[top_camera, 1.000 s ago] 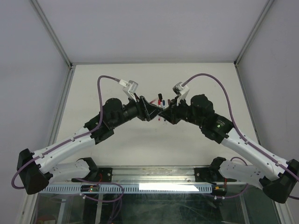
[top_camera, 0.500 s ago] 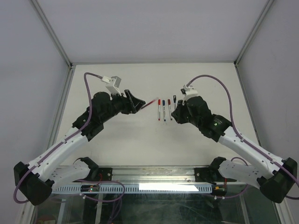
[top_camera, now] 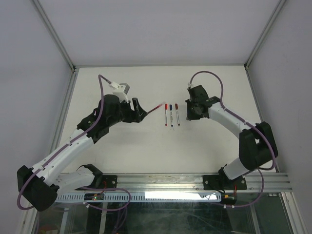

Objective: Insert the pens into the pen caps
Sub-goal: Place the pen at the center of the board.

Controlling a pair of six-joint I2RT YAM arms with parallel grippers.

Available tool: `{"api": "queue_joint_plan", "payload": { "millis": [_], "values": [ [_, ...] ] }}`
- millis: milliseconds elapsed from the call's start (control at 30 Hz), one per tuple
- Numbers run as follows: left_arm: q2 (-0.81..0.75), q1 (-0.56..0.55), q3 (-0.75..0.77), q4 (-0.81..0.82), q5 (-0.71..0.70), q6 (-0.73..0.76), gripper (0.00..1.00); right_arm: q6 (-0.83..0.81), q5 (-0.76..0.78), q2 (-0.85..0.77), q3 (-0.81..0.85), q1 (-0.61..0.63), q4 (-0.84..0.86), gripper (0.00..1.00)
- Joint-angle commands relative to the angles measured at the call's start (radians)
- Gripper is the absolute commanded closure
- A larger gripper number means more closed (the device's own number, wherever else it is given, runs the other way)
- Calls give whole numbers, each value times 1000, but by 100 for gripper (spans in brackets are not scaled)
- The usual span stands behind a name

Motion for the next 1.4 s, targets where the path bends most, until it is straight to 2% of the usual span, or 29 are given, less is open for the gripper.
{"api": "queue_joint_plan", "payload": {
  "millis": [0, 267, 767, 1100, 1367],
  "values": [
    [-65, 7, 10, -6, -15, 33, 29, -72, -31, 118, 111, -21, 25, 95],
    [-109, 7, -15, -31, -37, 32, 27, -90, -10, 289, 206, -30, -7, 92],
    [-113, 7, -20, -36, -22, 34, 26, -53, -5, 363, 197, -36, -21, 80],
    [-150, 7, -18, -29, -49, 26, 26, -48, -16, 346, 187, -38, -24, 74],
    [-106, 7, 30, -81, -104, 73, 25, -64, -4, 172, 183, -39, -29, 70]
  ]
}}
